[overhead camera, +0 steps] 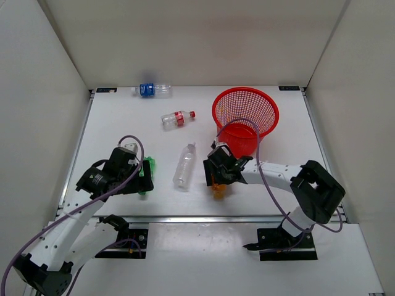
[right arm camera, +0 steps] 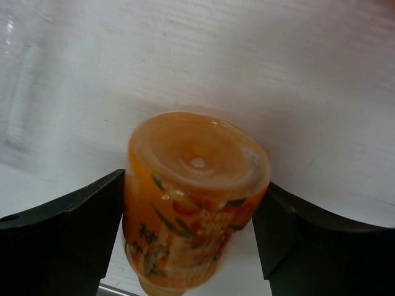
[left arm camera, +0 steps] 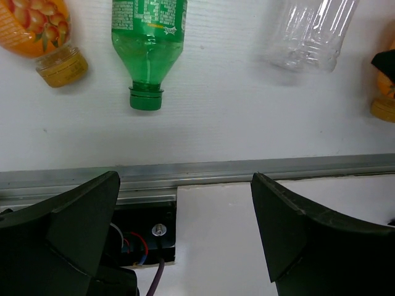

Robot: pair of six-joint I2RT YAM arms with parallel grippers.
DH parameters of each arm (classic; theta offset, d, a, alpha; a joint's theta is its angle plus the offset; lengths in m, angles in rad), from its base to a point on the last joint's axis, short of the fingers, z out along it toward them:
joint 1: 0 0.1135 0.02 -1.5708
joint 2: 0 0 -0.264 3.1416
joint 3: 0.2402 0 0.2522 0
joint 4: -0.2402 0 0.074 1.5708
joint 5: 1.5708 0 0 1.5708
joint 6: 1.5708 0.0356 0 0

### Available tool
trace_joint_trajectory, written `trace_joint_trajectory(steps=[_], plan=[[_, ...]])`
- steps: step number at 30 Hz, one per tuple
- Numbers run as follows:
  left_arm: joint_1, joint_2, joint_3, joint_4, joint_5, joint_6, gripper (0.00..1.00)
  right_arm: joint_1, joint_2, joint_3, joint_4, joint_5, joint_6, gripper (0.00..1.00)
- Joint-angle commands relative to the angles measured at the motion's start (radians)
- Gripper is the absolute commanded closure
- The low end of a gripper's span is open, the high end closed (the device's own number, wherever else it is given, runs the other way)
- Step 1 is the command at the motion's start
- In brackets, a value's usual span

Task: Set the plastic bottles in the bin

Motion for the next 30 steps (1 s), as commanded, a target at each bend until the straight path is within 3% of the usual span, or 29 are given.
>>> trace_joint_trajectory(steps=[1,3,5,7,11,14,16,21,23,27,29,30], plan=[[-0.003,-0.007,0.021,0.048,0.035,0.000,0.02,0.019,0.005,0.005,0.122,-0.019,0.041,0.32],[0.003,-0.003,0.033,0.060,0.037,0.000,0.01,0.039,-0.008,0.011,0.091,0.018,0.029,0.41],[-0.002,0.016,0.048,0.091,0.041,0.011,0.01,0.047,-0.049,0.026,0.060,0.031,0.022,0.61],[-0.006,0.028,0.053,0.118,0.035,0.016,0.01,0.052,-0.104,0.084,0.019,0.025,-0.013,0.69],[-0.008,0.092,0.068,0.151,0.043,0.051,0.02,0.060,-0.230,0.204,-0.032,-0.099,-0.112,0.70],[-0.022,0.131,0.062,0.175,0.034,0.060,0.01,0.003,-0.288,0.340,-0.061,-0.188,-0.161,0.75],[-0.025,0.149,0.067,0.198,0.048,0.066,0.02,-0.060,-0.299,0.457,-0.092,-0.167,-0.201,0.79],[-0.052,0.234,0.098,0.270,0.054,0.057,0.01,-0.278,-0.263,0.583,-0.098,-0.135,-0.310,0.76],[-0.054,0.240,0.096,0.286,0.058,0.051,0.01,-0.399,-0.214,0.581,-0.096,-0.155,-0.325,0.69],[-0.040,0.241,0.088,0.281,0.051,0.051,0.01,-0.486,-0.131,0.604,-0.138,-0.111,-0.339,0.67],[-0.035,0.235,0.084,0.283,0.042,0.051,0.01,-0.491,-0.104,0.618,-0.141,-0.114,-0.354,0.51],[-0.037,0.235,0.090,0.278,0.034,0.053,0.02,-0.503,-0.100,0.623,-0.126,-0.115,-0.356,0.38]])
